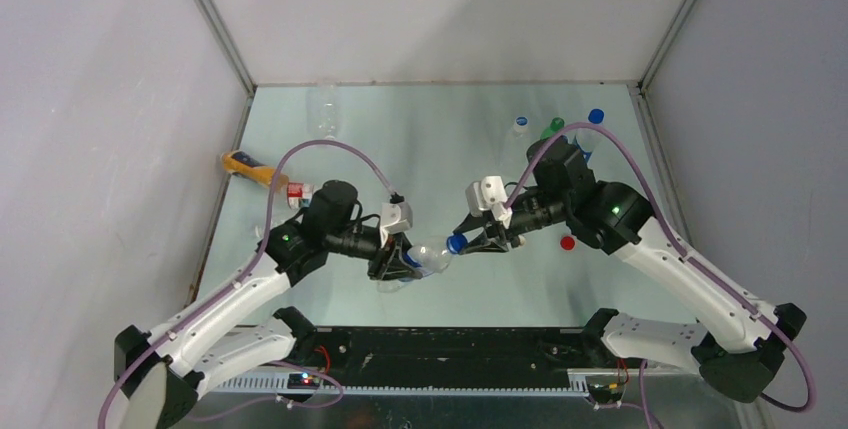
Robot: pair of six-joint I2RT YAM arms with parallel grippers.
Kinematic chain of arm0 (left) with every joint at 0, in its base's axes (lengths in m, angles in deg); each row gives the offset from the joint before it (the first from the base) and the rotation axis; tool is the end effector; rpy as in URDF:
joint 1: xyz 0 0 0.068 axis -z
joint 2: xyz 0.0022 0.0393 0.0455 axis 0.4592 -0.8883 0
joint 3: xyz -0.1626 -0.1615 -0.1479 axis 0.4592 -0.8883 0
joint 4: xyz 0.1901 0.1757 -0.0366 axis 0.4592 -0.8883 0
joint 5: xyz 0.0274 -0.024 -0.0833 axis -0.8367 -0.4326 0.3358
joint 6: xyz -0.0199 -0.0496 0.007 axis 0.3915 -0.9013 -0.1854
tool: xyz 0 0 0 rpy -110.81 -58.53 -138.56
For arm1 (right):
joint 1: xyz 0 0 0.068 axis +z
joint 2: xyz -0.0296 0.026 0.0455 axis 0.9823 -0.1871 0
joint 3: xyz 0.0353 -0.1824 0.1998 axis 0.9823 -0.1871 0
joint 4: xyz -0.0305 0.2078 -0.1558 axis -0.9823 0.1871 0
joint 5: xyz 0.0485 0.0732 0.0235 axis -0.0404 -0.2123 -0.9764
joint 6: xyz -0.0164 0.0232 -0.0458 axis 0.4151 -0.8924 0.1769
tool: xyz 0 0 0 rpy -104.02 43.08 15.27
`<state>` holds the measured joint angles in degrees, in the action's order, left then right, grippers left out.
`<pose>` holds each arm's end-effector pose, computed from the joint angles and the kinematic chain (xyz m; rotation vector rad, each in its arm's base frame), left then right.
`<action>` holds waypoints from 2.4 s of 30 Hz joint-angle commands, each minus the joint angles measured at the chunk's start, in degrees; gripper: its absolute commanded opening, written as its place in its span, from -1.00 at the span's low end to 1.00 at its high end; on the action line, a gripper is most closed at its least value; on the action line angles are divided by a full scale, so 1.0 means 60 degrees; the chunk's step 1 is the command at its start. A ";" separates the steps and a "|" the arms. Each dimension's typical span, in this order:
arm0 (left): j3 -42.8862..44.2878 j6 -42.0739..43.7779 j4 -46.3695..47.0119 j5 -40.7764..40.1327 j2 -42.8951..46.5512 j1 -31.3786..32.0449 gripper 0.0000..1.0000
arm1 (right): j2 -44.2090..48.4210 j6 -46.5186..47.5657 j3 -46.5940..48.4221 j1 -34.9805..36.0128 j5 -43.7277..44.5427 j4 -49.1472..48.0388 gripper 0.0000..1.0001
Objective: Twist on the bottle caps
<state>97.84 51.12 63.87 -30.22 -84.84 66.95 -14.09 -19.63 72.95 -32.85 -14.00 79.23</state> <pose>0.1267 -0.1395 0.2856 1.3552 1.6715 -1.1935 0.1316 0.1771 0.3858 -1.6908 1.2290 1.0426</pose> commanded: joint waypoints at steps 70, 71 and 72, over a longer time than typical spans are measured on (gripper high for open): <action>-0.0949 0.0257 0.5096 -0.5562 0.0904 0.1303 -0.62 | -0.1493 -1.0255 0.0500 0.1051 0.6433 -0.1090 -1.00; -0.0862 0.0174 0.4668 -0.5253 0.0994 0.1299 -0.63 | -0.1464 -1.0101 0.0497 0.1055 0.6260 -0.1124 -1.00; -0.0653 0.0162 0.4450 -0.5043 0.1036 0.1287 -0.62 | -0.1405 -0.9818 0.0496 0.1050 0.6136 -0.1196 -1.00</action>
<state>86.63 54.62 83.06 -66.61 -80.54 73.38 -22.75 -81.62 77.41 -28.23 25.83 74.38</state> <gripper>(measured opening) 0.374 0.334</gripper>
